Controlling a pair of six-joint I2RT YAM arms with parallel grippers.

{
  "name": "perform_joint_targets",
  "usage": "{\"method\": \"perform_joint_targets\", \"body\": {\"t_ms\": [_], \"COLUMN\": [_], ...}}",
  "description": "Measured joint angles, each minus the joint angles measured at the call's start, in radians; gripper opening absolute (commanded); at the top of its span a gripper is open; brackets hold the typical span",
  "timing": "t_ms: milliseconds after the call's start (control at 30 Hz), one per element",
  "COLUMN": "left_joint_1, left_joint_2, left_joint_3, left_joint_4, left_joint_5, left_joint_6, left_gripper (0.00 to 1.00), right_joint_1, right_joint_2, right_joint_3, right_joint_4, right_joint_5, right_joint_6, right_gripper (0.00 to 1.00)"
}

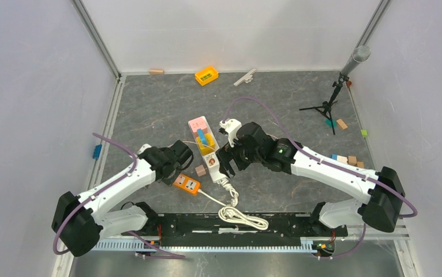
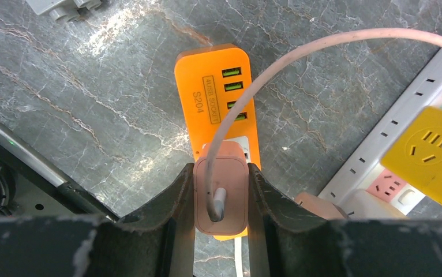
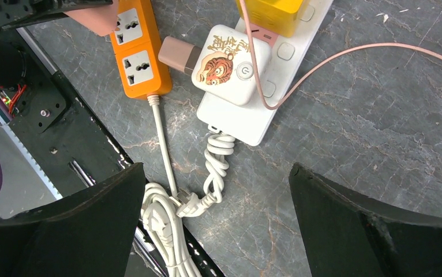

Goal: Insert the plug

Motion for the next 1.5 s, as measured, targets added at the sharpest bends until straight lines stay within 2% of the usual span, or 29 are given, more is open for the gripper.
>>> {"method": "perform_joint_targets", "body": {"t_ms": [333, 767, 1500], "left_joint_1": [-0.004, -0.039, -0.049], "left_joint_2": [0.034, 0.039, 0.082], "left_joint_3": [-0.007, -0.007, 0.005], "left_joint_4": [0.016, -0.04, -0.041], "left_joint_5": [-0.002, -0.003, -0.043], "left_joint_6": [-0.002, -0.063, -0.063], "left_gripper": [0.02, 0.02, 0.02], "right_joint_1": [-0.002, -0.002, -0.002], "right_joint_2": [0.0, 0.0, 0.0], "right_joint_3": [0.0, -0.004, -0.006], "right_joint_4": [-0.006, -0.006, -0.014], "right_joint_5": [0.003, 0.003, 0.003], "right_joint_6": [0.004, 0.008, 0.007], "right_gripper": [0.98, 0.98, 0.98]}}
